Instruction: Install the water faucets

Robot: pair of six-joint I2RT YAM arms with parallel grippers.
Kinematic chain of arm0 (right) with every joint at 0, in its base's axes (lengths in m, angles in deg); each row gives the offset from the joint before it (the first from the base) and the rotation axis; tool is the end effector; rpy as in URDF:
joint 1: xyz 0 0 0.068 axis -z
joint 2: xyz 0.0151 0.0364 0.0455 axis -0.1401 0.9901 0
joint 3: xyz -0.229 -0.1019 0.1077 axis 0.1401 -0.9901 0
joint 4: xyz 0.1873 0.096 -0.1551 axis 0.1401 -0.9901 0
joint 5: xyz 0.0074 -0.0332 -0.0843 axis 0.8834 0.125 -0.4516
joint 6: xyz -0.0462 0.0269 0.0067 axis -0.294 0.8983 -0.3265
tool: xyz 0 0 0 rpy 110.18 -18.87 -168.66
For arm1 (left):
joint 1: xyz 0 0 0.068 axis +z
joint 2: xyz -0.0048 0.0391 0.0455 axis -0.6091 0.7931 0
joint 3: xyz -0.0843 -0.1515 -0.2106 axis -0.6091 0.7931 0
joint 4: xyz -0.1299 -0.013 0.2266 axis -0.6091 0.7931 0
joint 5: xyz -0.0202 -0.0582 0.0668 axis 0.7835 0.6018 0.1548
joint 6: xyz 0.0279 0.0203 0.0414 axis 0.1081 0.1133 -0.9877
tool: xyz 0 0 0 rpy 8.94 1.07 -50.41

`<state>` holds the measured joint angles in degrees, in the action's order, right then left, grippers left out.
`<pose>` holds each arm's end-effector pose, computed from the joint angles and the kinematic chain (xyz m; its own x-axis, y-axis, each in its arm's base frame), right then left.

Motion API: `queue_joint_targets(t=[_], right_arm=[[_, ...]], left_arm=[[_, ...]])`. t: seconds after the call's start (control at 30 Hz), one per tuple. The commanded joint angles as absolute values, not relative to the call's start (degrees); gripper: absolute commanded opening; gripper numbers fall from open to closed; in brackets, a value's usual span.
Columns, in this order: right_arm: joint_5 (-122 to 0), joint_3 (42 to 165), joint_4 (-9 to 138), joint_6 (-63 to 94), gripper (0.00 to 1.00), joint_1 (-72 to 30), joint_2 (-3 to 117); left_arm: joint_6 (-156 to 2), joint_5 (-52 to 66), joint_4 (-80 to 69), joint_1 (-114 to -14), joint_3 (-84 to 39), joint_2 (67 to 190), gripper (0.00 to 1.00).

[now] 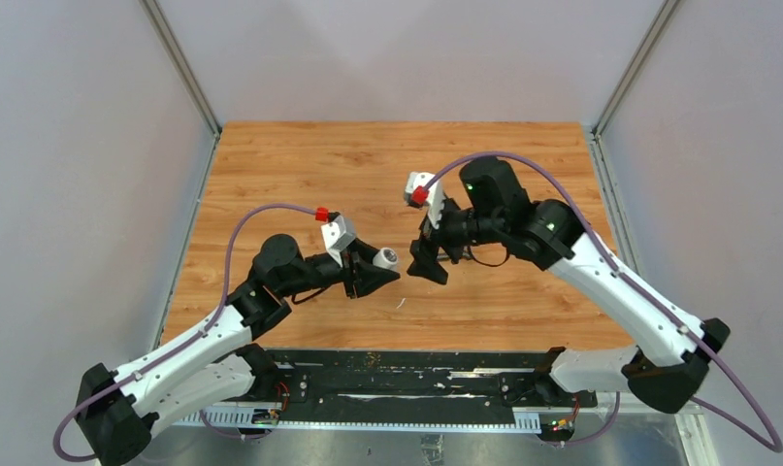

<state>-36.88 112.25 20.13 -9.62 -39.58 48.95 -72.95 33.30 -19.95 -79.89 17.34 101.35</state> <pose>0.1600 0.2032 0.4166 -0.0648 -0.4645 -0.8832 -0.9937 0.1107 0.0147 0.1342 -0.1497 0.2998 -0.2531 -0.0605 -0.9656 0.9411 0.2160 -0.2602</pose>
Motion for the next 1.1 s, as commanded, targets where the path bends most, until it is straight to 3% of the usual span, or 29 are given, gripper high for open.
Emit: queue_joint_targets(t=[0.0, 0.17, 0.37, 0.77, 1.07], right_arm=[[-63.58, 107.21, 31.00, 6.52, 1.00, -39.13, 41.78], [-79.95, 101.97, 30.25, 20.62, 1.00, -33.18, 39.82], [-74.64, 96.32, 28.53, 36.44, 0.90, -20.02, 47.22], [-75.83, 102.04, 30.56, 34.06, 0.79, -19.40, 71.62], [-79.80, 99.69, 37.91, 33.43, 0.71, -19.91, 78.51]], left_arm=[[-79.63, 10.24, -20.82, -81.06, 19.54, 97.27, 0.00], [-82.31, -0.67, -20.80, -81.21, 21.97, 93.53, 0.00], [-82.70, -2.21, -21.19, -81.21, 26.17, 88.07, 0.00], [-81.30, 1.33, -32.48, -81.29, 37.29, 75.70, 0.00], [-80.92, 3.59, -43.64, -81.29, 42.79, 74.01, 0.00]])
